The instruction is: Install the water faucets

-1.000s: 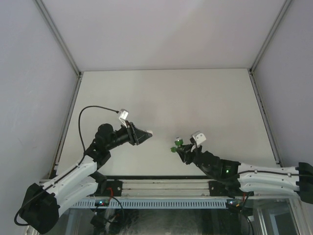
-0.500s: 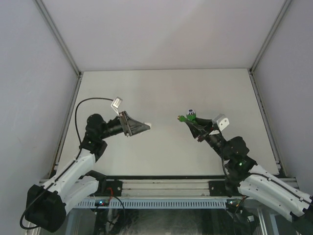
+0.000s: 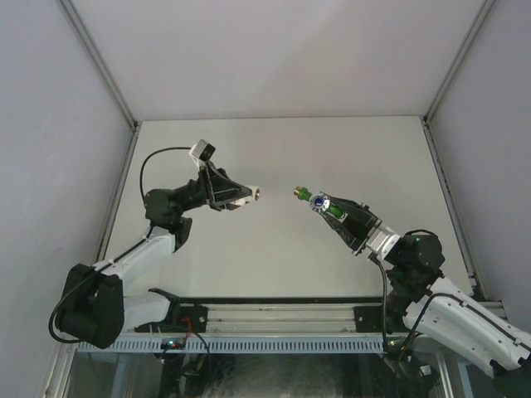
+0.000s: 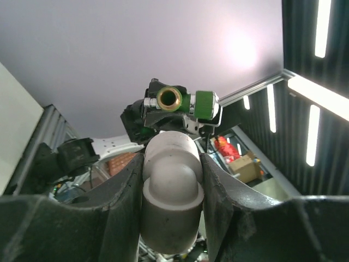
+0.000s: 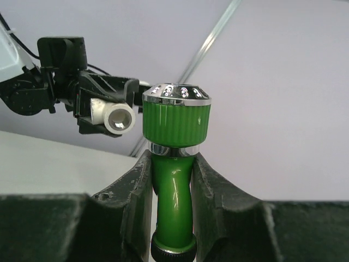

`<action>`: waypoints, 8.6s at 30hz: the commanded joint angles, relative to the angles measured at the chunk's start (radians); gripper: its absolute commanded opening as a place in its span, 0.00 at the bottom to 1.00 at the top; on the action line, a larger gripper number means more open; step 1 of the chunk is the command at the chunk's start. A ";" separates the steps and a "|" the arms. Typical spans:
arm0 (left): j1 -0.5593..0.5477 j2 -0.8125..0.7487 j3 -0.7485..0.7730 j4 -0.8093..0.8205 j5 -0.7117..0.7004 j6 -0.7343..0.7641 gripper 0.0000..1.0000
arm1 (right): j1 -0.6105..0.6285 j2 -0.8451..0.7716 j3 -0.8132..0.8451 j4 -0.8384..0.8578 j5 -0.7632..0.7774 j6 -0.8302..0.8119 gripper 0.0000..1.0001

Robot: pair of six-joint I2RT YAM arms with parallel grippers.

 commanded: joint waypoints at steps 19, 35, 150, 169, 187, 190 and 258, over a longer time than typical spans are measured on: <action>-0.109 0.110 0.005 0.174 -0.066 -0.266 0.00 | 0.037 0.008 0.066 -0.102 -0.217 -0.288 0.00; -0.166 0.131 -0.010 0.179 -0.042 -0.397 0.00 | 0.078 0.076 0.118 -0.104 -0.232 -0.416 0.00; -0.232 0.094 0.150 0.200 -0.045 -0.466 0.00 | 0.053 0.263 0.228 -0.121 -0.183 0.182 0.00; -0.231 0.134 0.210 0.164 -0.068 -0.355 0.00 | 0.181 0.283 0.233 -0.241 0.085 0.085 0.00; -0.230 0.108 0.279 -0.073 -0.019 -0.037 0.00 | 0.190 0.292 0.215 -0.220 0.184 0.247 0.00; -0.230 0.114 0.296 -0.045 -0.023 -0.023 0.00 | 0.177 0.291 0.215 -0.215 0.173 0.303 0.00; -0.256 0.176 0.394 0.067 0.197 -0.129 0.00 | 0.052 0.134 0.298 -0.539 -0.086 -0.069 0.00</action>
